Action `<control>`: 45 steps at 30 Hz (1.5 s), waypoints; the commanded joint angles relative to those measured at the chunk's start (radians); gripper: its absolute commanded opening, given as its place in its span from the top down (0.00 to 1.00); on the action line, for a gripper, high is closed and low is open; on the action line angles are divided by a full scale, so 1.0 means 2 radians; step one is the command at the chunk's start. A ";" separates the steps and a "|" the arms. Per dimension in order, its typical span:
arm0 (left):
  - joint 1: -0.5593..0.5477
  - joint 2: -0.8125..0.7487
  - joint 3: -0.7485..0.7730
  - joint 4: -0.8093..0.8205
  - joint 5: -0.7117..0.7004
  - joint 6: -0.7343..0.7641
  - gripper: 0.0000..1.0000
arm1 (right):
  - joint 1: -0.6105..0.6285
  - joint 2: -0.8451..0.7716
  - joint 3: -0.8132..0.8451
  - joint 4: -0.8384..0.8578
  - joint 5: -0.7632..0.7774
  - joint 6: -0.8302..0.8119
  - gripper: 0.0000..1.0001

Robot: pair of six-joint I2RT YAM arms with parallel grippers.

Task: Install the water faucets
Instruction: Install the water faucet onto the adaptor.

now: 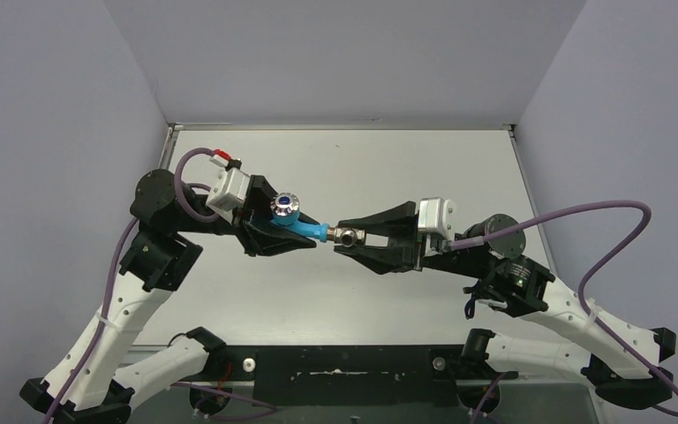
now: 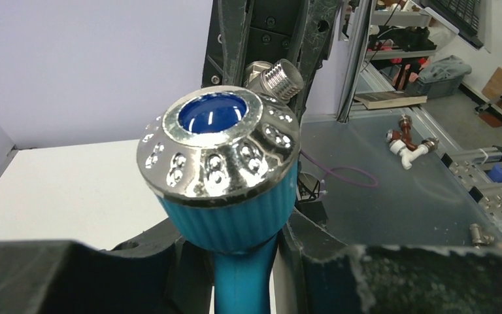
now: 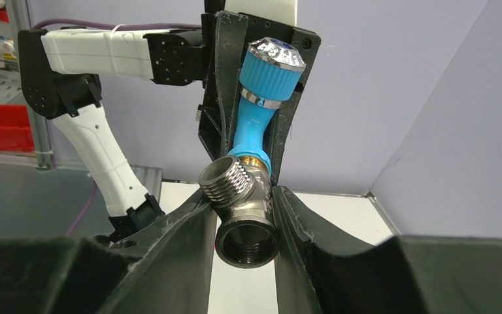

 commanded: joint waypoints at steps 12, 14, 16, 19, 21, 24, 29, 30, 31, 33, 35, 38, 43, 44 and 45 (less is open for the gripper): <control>-0.007 -0.008 -0.041 0.144 -0.018 -0.101 1.00 | 0.001 -0.031 -0.029 0.056 0.025 -0.268 1.00; -0.007 -0.006 -0.043 0.153 -0.017 -0.113 1.00 | 0.001 -0.032 -0.025 0.041 0.021 -0.302 1.00; -0.007 -0.006 -0.047 0.165 -0.014 -0.125 1.00 | 0.001 -0.030 -0.017 0.018 0.021 -0.333 1.00; -0.007 -0.004 -0.049 0.180 -0.011 -0.144 1.00 | 0.001 -0.028 -0.010 0.001 0.025 -0.360 1.00; -0.007 -0.002 -0.051 0.191 -0.007 -0.157 1.00 | 0.001 -0.027 -0.006 -0.011 0.027 -0.383 1.00; -0.007 0.001 -0.051 0.195 -0.004 -0.171 1.00 | 0.000 -0.025 0.001 -0.024 0.040 -0.406 1.00; -0.007 0.003 -0.049 0.191 -0.001 -0.181 1.00 | 0.001 -0.023 0.005 -0.023 0.046 -0.417 1.00; -0.007 0.003 -0.048 0.189 -0.002 -0.181 1.00 | 0.002 -0.022 0.005 -0.023 0.047 -0.420 1.00; -0.007 0.003 -0.048 0.186 -0.002 -0.181 1.00 | 0.002 -0.022 0.005 -0.024 0.049 -0.423 1.00; -0.007 0.004 -0.047 0.182 -0.002 -0.181 1.00 | 0.001 -0.020 0.008 -0.024 0.053 -0.428 1.00; -0.007 0.003 -0.045 0.176 0.003 -0.172 1.00 | 0.002 -0.017 0.011 -0.024 0.051 -0.415 1.00; -0.007 -0.001 -0.037 0.136 0.001 -0.125 1.00 | 0.002 -0.014 0.018 -0.024 0.049 -0.373 0.96; -0.007 -0.005 -0.026 0.111 -0.001 -0.095 1.00 | 0.002 -0.016 0.012 -0.012 0.037 -0.319 0.84; -0.007 -0.004 -0.026 0.111 -0.002 -0.094 1.00 | 0.002 -0.016 0.009 -0.007 0.037 -0.309 0.82; -0.007 -0.004 -0.025 0.112 -0.002 -0.093 1.00 | 0.001 -0.017 0.008 -0.005 0.037 -0.303 0.80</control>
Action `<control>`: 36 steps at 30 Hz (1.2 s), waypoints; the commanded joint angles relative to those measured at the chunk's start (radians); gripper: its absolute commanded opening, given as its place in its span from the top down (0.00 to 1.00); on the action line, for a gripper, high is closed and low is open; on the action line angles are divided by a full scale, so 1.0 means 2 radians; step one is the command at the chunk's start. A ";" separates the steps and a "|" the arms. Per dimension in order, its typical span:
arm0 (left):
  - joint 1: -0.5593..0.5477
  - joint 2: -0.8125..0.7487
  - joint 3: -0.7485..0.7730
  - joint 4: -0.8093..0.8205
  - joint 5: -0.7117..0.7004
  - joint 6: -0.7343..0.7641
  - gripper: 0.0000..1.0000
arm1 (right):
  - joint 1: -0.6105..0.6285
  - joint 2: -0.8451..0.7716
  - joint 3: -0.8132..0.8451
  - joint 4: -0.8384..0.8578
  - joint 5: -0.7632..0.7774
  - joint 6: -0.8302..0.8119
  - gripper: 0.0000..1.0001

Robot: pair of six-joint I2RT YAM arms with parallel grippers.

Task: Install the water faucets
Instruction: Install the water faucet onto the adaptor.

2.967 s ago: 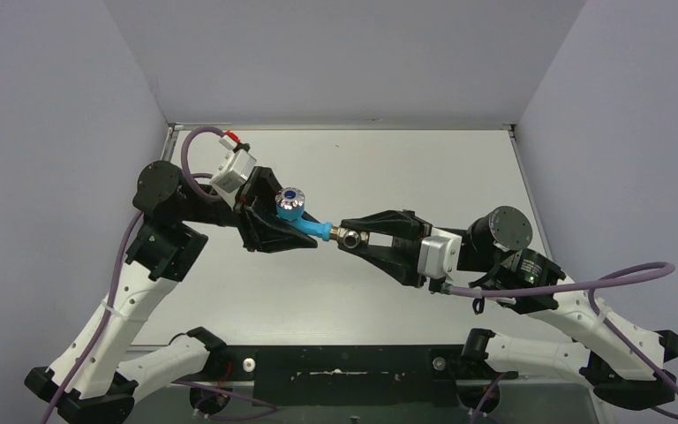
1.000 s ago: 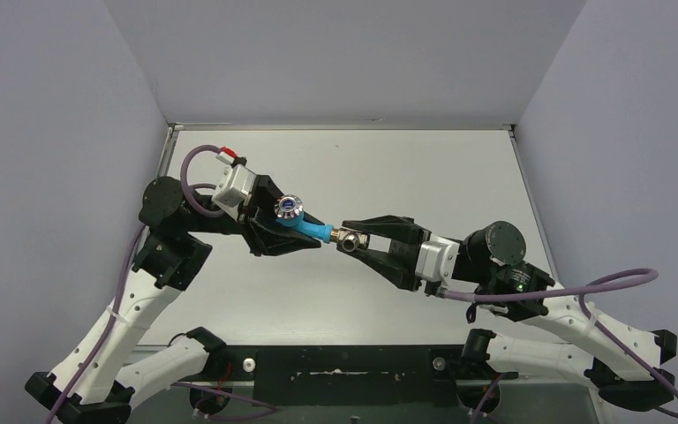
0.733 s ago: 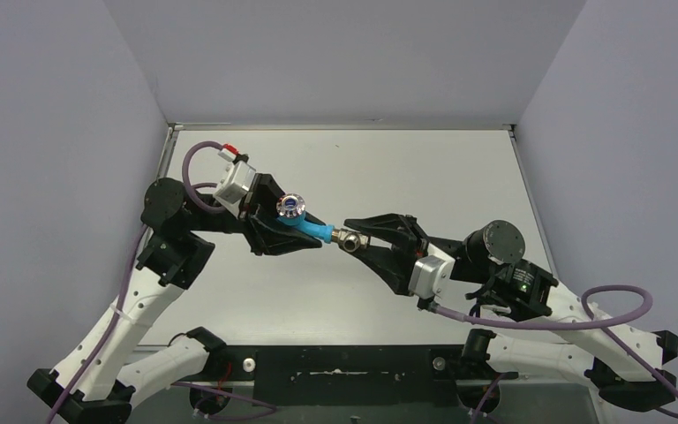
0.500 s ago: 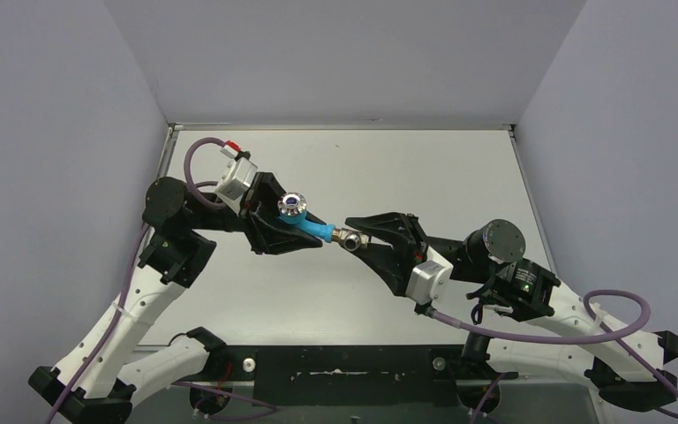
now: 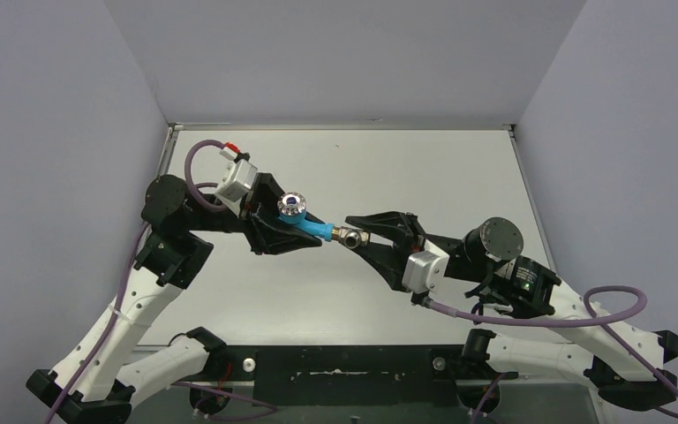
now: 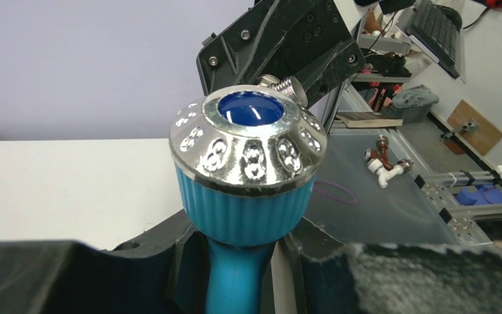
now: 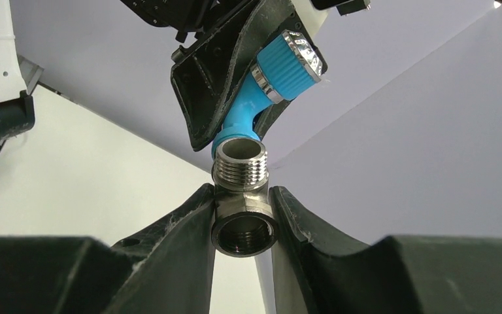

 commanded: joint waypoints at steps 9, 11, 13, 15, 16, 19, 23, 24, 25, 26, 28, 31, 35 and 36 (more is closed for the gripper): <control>-0.004 -0.005 0.029 -0.003 0.005 0.020 1.00 | -0.004 0.002 0.001 0.087 0.043 0.067 0.65; -0.004 -0.004 0.029 -0.003 0.005 0.020 1.00 | -0.005 0.002 0.000 0.092 0.045 0.070 0.64; -0.004 -0.003 0.029 -0.003 0.006 0.021 1.00 | -0.005 0.001 -0.002 0.094 0.046 0.073 0.62; -0.004 -0.003 0.028 -0.003 0.006 0.021 1.00 | -0.004 0.001 -0.002 0.095 0.046 0.074 0.61; -0.004 -0.004 0.028 -0.003 0.007 0.021 1.00 | -0.005 0.001 -0.002 0.096 0.046 0.075 0.60; -0.004 -0.002 0.027 -0.004 0.009 0.021 1.00 | -0.005 0.000 -0.002 0.098 0.045 0.077 0.58; -0.004 -0.003 0.027 -0.008 0.011 0.024 1.00 | -0.005 0.001 -0.001 0.098 0.045 0.077 0.57; -0.003 -0.003 0.028 -0.010 0.011 0.026 1.00 | -0.005 0.000 -0.001 0.096 0.045 0.077 0.56; -0.004 -0.003 0.028 -0.012 0.011 0.027 1.00 | -0.005 0.000 0.000 0.095 0.044 0.077 0.56; -0.003 -0.003 0.028 -0.014 0.011 0.029 1.00 | -0.004 0.000 0.000 0.093 0.042 0.078 0.55; -0.003 -0.003 0.029 -0.015 0.011 0.030 1.00 | -0.005 -0.001 0.000 0.090 0.037 0.079 0.52; -0.003 -0.003 0.029 -0.016 0.009 0.031 1.00 | -0.005 -0.001 0.000 0.084 0.031 0.082 0.50; -0.004 -0.003 0.030 -0.016 0.008 0.032 1.00 | -0.004 -0.001 0.000 0.079 0.025 0.085 0.47; -0.003 -0.003 0.030 -0.016 0.008 0.032 1.00 | -0.005 -0.001 0.000 0.076 0.022 0.086 0.47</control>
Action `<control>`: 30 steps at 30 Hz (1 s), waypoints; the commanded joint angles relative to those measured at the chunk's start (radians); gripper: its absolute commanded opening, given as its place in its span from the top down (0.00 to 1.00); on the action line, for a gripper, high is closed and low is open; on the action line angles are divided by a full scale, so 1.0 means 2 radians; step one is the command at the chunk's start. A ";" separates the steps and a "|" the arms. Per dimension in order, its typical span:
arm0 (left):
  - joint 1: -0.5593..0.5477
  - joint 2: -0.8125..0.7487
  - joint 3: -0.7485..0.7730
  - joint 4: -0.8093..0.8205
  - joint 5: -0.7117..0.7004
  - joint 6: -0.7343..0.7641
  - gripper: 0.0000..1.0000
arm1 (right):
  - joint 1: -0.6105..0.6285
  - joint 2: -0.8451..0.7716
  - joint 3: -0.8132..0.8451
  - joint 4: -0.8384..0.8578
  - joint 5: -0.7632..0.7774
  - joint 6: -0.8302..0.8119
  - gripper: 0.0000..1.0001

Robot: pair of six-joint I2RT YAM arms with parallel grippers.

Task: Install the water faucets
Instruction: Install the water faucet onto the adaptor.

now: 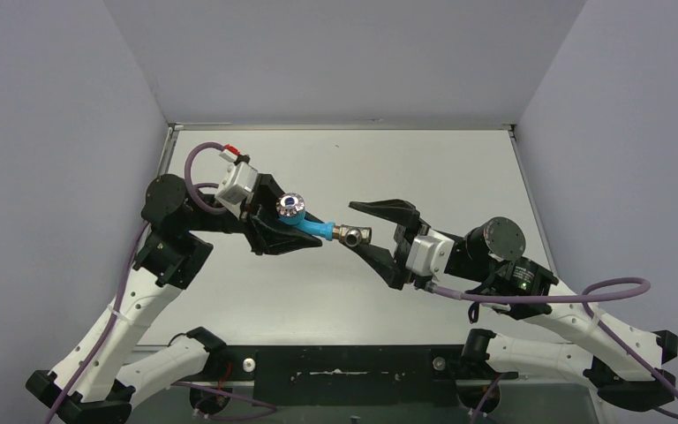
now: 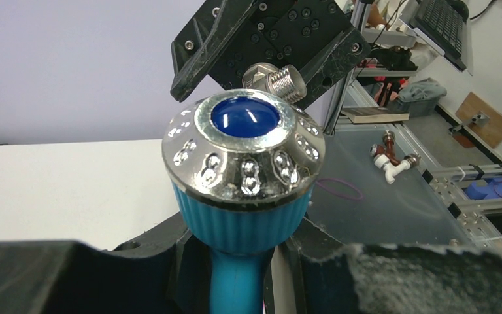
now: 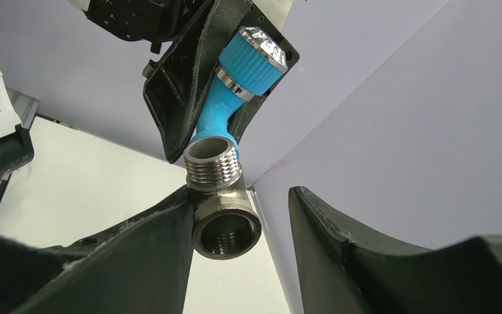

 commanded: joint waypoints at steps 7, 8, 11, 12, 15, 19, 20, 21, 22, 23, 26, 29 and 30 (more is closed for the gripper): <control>-0.003 -0.003 0.022 0.000 0.006 0.006 1.00 | -0.003 -0.003 0.008 0.026 -0.035 0.014 0.46; -0.003 -0.004 0.022 0.000 0.005 0.006 1.00 | -0.003 -0.003 0.008 0.026 -0.037 0.014 0.46; -0.003 -0.003 0.023 0.000 0.004 0.006 1.00 | -0.003 -0.003 0.008 0.021 -0.043 0.015 0.47; -0.003 -0.004 0.023 0.000 0.005 0.006 1.00 | -0.003 -0.003 0.009 0.021 -0.044 0.016 0.48; -0.003 -0.003 0.023 -0.001 0.004 0.006 1.00 | -0.002 -0.002 0.010 0.020 -0.046 0.018 0.50; -0.003 -0.003 0.024 -0.001 0.004 0.006 1.00 | -0.003 0.000 0.014 0.013 -0.047 0.019 0.55; -0.003 -0.003 0.024 -0.001 0.003 0.006 1.00 | -0.003 0.001 0.014 0.011 -0.046 0.019 0.56; -0.003 -0.003 0.024 -0.001 0.003 0.006 1.00 | -0.003 0.001 0.015 0.010 -0.046 0.020 0.58; -0.003 -0.003 0.024 0.000 0.004 0.006 1.00 | -0.003 0.001 0.015 0.009 -0.045 0.021 0.61; -0.003 -0.002 0.025 0.000 0.003 0.006 1.00 | -0.002 0.002 0.015 0.008 -0.044 0.022 0.64; -0.003 -0.002 0.024 0.000 0.003 0.006 1.00 | -0.002 0.002 0.017 0.008 -0.036 0.027 0.78; -0.003 -0.003 0.024 -0.001 0.001 0.006 1.00 | -0.003 0.003 0.022 0.008 -0.024 0.033 0.91; -0.003 -0.003 0.024 0.000 0.000 0.006 1.00 | -0.003 0.003 0.023 0.007 -0.022 0.034 0.95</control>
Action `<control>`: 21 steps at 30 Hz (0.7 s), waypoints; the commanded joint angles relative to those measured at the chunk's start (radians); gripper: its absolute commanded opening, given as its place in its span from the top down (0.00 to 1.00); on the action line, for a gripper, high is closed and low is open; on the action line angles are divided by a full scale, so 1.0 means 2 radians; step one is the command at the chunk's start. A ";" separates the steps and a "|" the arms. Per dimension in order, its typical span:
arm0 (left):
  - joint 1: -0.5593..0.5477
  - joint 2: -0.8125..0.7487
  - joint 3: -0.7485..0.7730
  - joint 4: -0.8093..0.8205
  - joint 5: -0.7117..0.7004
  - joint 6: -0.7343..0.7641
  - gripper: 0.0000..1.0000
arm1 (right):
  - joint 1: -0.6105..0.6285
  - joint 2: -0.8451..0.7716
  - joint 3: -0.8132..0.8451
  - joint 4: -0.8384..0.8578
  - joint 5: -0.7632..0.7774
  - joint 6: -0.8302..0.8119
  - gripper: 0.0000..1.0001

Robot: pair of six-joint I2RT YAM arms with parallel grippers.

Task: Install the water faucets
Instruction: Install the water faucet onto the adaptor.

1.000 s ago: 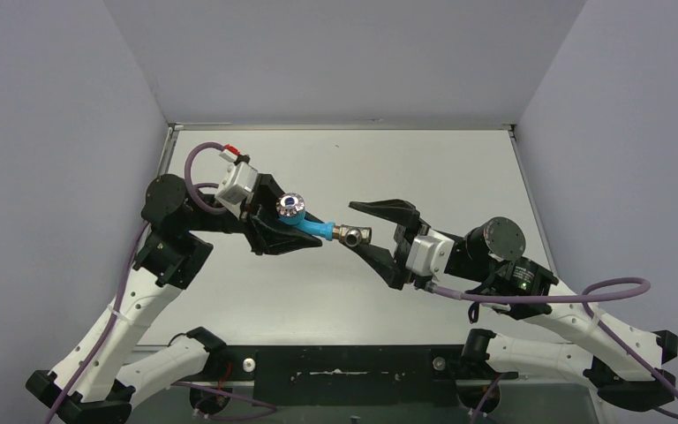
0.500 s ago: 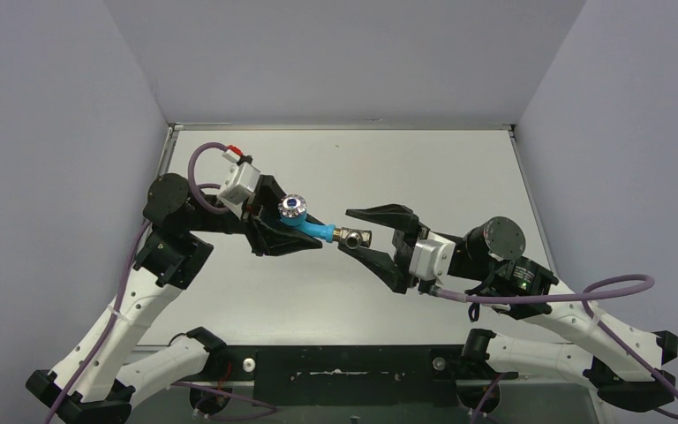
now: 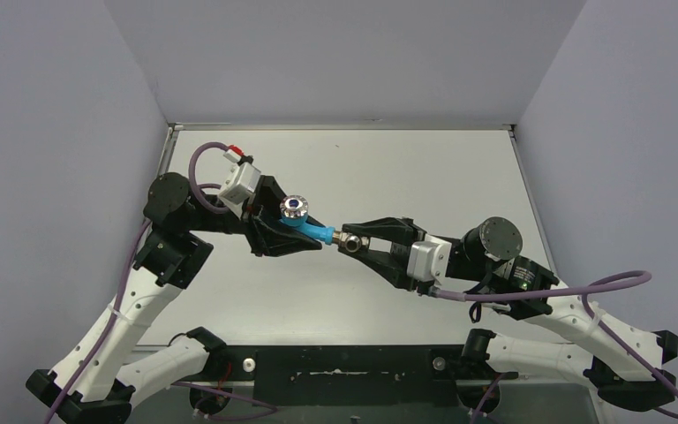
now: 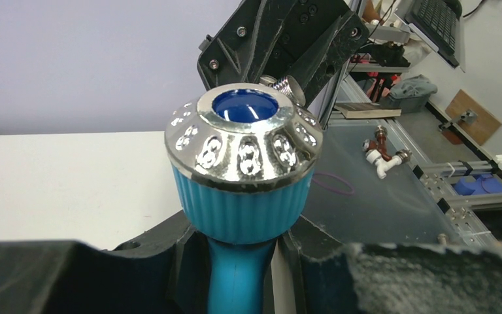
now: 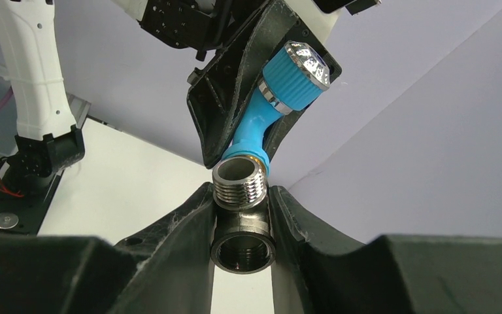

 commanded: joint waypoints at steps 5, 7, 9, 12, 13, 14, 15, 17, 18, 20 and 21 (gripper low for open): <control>-0.002 -0.006 0.023 0.018 -0.009 0.004 0.83 | -0.001 0.008 0.031 0.027 0.033 0.012 1.00; -0.002 -0.007 0.023 0.017 -0.009 0.004 0.81 | -0.001 0.008 0.031 0.027 0.036 0.012 1.00; -0.003 -0.006 0.022 0.015 -0.009 0.004 0.79 | 0.000 0.008 0.032 0.029 0.037 0.013 1.00; -0.002 -0.006 0.024 0.015 -0.008 0.003 0.74 | -0.001 0.010 0.032 0.030 0.038 0.017 1.00; -0.003 -0.005 0.024 0.015 -0.008 0.003 0.72 | 0.000 0.011 0.032 0.030 0.038 0.017 1.00; -0.003 -0.005 0.025 0.015 -0.008 0.002 0.69 | 0.000 0.011 0.033 0.031 0.038 0.018 1.00; -0.003 -0.004 0.025 0.016 -0.007 0.001 0.67 | 0.000 0.012 0.033 0.031 0.038 0.019 1.00; -0.003 -0.004 0.025 0.017 -0.006 0.000 0.64 | -0.001 0.013 0.035 0.031 0.038 0.021 1.00; -0.003 -0.004 0.025 0.017 -0.005 0.000 0.63 | 0.000 0.014 0.036 0.030 0.038 0.022 1.00; -0.002 -0.005 0.025 0.017 -0.005 0.000 0.59 | 0.000 0.014 0.037 0.027 0.038 0.022 1.00; -0.003 -0.005 0.025 0.017 -0.006 0.000 0.58 | -0.001 0.014 0.038 0.026 0.039 0.022 1.00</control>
